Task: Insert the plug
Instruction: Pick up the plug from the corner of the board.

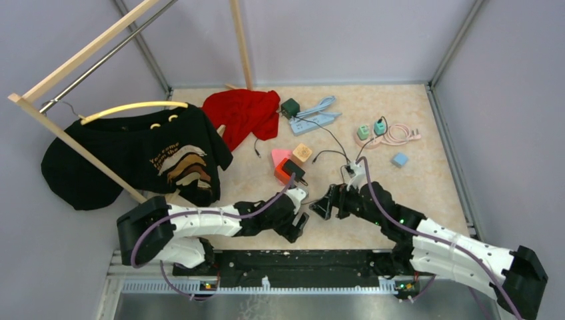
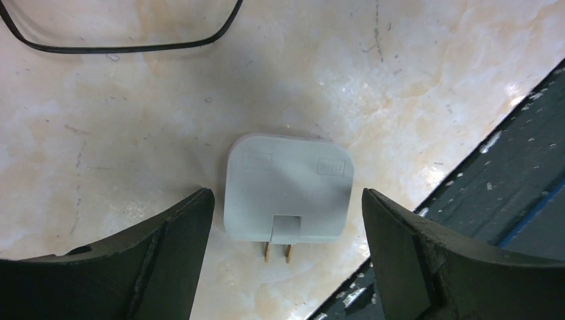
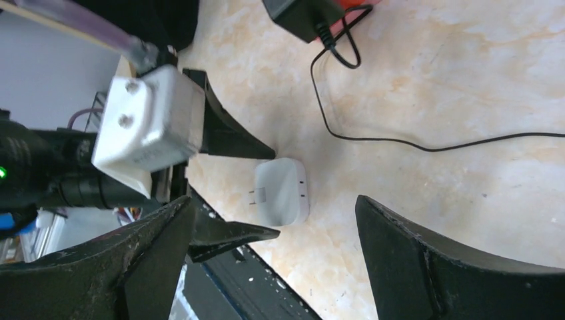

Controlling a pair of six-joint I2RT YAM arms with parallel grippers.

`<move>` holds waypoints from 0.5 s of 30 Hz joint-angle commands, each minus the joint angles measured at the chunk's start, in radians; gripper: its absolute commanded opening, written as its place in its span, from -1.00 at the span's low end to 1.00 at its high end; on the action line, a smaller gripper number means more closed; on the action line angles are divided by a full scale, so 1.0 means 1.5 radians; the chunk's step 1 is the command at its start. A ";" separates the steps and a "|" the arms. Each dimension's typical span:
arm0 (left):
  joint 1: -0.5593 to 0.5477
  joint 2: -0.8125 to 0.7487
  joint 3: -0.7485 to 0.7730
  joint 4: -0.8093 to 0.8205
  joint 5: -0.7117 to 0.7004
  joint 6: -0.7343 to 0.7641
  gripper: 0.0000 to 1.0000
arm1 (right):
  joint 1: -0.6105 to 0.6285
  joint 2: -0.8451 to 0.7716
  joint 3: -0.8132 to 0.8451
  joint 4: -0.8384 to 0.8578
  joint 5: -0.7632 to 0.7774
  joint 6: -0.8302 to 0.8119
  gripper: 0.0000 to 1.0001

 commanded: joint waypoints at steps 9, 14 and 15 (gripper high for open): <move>-0.073 0.071 0.032 -0.026 -0.086 0.030 0.63 | -0.003 -0.033 0.011 -0.041 0.048 0.021 0.80; -0.100 0.083 0.036 -0.037 -0.112 0.030 0.65 | -0.004 -0.023 0.019 -0.039 0.044 0.019 0.80; -0.104 0.086 0.041 -0.044 -0.117 0.030 0.65 | -0.004 -0.021 0.019 -0.037 0.044 0.020 0.80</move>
